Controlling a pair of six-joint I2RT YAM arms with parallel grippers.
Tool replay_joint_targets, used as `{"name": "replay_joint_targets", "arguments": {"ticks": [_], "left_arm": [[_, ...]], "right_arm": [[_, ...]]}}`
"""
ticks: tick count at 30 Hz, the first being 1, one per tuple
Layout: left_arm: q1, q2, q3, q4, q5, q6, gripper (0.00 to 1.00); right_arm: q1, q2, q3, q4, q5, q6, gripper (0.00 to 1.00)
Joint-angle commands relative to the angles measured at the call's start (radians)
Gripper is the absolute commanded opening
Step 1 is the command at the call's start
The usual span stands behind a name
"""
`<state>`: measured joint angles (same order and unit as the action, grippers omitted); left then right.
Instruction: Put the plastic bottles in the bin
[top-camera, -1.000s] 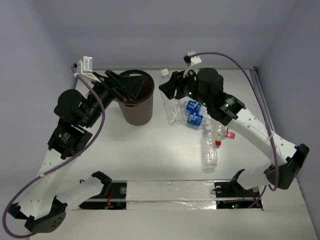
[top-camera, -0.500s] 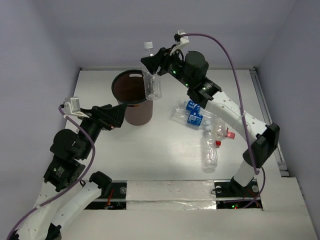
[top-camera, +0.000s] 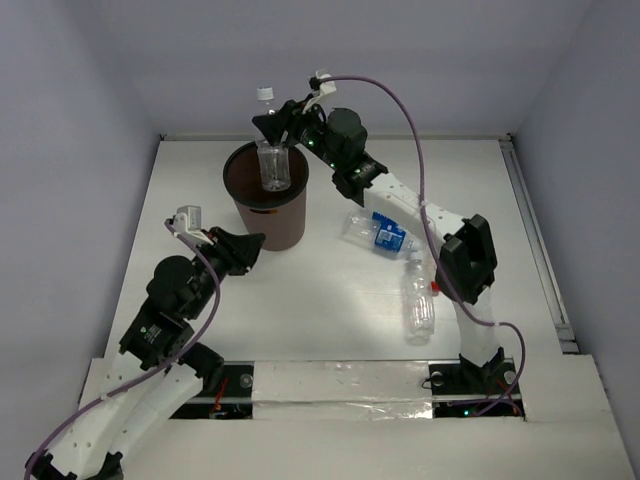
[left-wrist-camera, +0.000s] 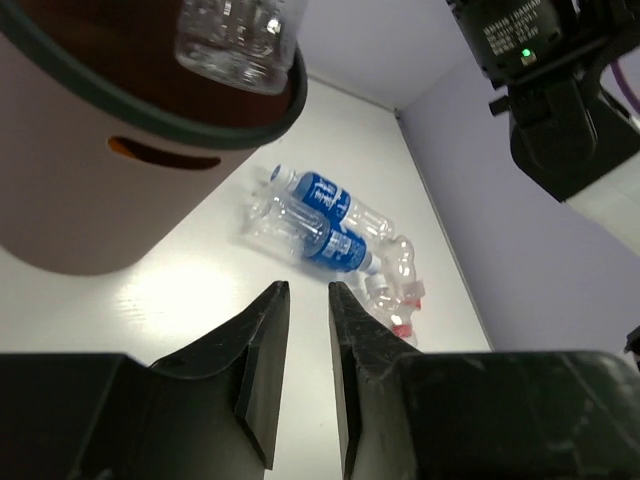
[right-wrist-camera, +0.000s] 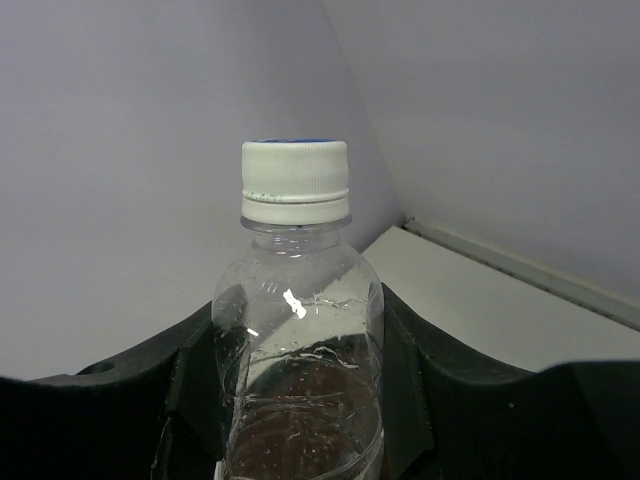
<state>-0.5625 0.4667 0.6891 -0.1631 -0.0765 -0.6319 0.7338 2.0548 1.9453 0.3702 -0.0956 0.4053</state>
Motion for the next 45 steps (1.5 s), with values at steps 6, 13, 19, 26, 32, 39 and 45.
{"name": "replay_joint_targets", "arguments": {"ticks": [6, 13, 19, 26, 32, 39, 45], "left_arm": [[0.001, 0.000, -0.137, 0.120, 0.122, -0.045, 0.15], [-0.019, 0.104, -0.223, 0.229, 0.101, -0.038, 0.14], [-0.163, 0.226, -0.209, 0.313, 0.015, -0.058, 0.14], [-0.453, 0.579, -0.062, 0.438, -0.178, -0.045, 0.14], [-0.548, 0.910, 0.107, 0.530, -0.161, -0.048, 0.30], [-0.586, 1.194, 0.340, 0.522, -0.108, -0.055, 0.86], [-0.605, 1.389, 0.523, 0.444, -0.075, -0.054, 0.89]], "right_arm": [[-0.001, 0.021, -0.009, 0.140, -0.049, -0.063, 0.57], [-0.001, -0.064, -0.031, 0.110, -0.072, -0.117, 0.84], [-0.001, -0.181, -0.141, 0.148, -0.066, -0.112, 0.78], [-0.001, -0.554, -0.497, 0.086, 0.052, -0.123, 0.00], [-0.017, -0.912, -0.873, -0.137, 0.325, -0.074, 0.00], [-0.132, -1.234, -1.071, -0.339, 0.344, -0.017, 0.00], [-0.152, -1.334, -1.117, -0.448, 0.376, -0.022, 0.23]]}}
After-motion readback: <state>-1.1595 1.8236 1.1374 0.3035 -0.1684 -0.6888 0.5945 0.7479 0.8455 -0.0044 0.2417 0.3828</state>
